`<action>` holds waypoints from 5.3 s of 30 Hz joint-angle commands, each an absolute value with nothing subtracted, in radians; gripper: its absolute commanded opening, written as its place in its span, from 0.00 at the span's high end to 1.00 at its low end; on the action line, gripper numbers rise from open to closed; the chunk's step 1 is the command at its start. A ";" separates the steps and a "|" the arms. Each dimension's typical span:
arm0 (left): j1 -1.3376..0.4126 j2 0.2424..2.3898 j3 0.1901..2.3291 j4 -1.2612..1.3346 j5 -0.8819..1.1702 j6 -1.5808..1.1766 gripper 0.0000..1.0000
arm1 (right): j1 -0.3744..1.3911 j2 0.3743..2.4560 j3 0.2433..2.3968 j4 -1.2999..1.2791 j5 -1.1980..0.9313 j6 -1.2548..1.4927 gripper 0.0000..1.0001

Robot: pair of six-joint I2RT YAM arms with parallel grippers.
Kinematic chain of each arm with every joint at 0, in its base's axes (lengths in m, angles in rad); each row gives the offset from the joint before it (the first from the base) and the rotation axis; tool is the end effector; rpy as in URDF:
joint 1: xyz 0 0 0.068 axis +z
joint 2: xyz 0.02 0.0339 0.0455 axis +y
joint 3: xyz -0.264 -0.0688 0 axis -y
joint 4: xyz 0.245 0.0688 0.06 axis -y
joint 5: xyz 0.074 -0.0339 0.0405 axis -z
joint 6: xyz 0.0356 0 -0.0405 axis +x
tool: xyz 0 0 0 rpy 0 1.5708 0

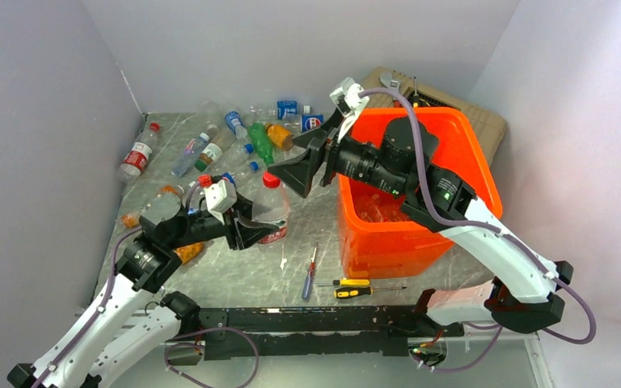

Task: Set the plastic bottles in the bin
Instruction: Place the plastic bottle in the trash bin, then pick up the plastic bottle at the center of the board.

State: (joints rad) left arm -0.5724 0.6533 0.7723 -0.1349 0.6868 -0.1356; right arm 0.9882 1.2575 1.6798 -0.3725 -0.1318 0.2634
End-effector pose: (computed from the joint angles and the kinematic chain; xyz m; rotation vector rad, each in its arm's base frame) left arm 0.1122 -0.0992 0.3610 0.8951 1.4379 -1.0810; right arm 0.1318 0.2086 0.5252 -0.6801 1.4764 1.0851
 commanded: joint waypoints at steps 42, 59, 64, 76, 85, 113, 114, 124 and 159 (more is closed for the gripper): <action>-0.578 0.612 0.750 -0.087 0.683 -0.140 0.62 | 1.083 1.307 1.569 -0.339 0.016 0.321 0.21; -0.584 0.590 0.758 -0.128 0.611 -0.128 0.02 | 1.085 1.283 1.617 -0.368 0.005 0.300 1.00; -0.586 0.558 0.750 -0.123 0.561 -0.130 0.00 | 1.084 1.301 1.798 -0.464 0.040 0.253 1.00; -0.589 0.526 0.735 -0.118 0.511 -0.109 0.01 | 1.085 1.163 1.973 -0.354 0.391 0.041 1.00; -0.590 0.559 0.746 -0.143 0.445 -0.104 0.01 | 1.085 1.004 1.721 -0.137 0.895 -0.208 1.00; -0.641 0.603 0.825 -0.293 0.004 -0.117 0.00 | 0.508 1.109 1.671 -0.652 0.435 0.410 0.11; -0.641 0.612 0.831 -0.302 0.003 -0.122 0.00 | 0.508 1.100 1.682 -0.650 0.428 0.411 0.09; -0.642 0.654 0.854 -0.329 -0.214 -0.197 0.00 | 0.518 1.079 1.878 -0.553 -0.012 0.377 0.00; -0.318 1.317 1.074 -0.728 -0.213 -0.466 0.01 | 1.054 0.973 1.376 -0.193 0.308 0.167 0.00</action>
State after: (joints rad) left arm -0.3782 1.3453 1.0271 -0.6903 -0.3248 -0.2863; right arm 1.0500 1.0054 1.4361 -0.2783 0.3122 0.1581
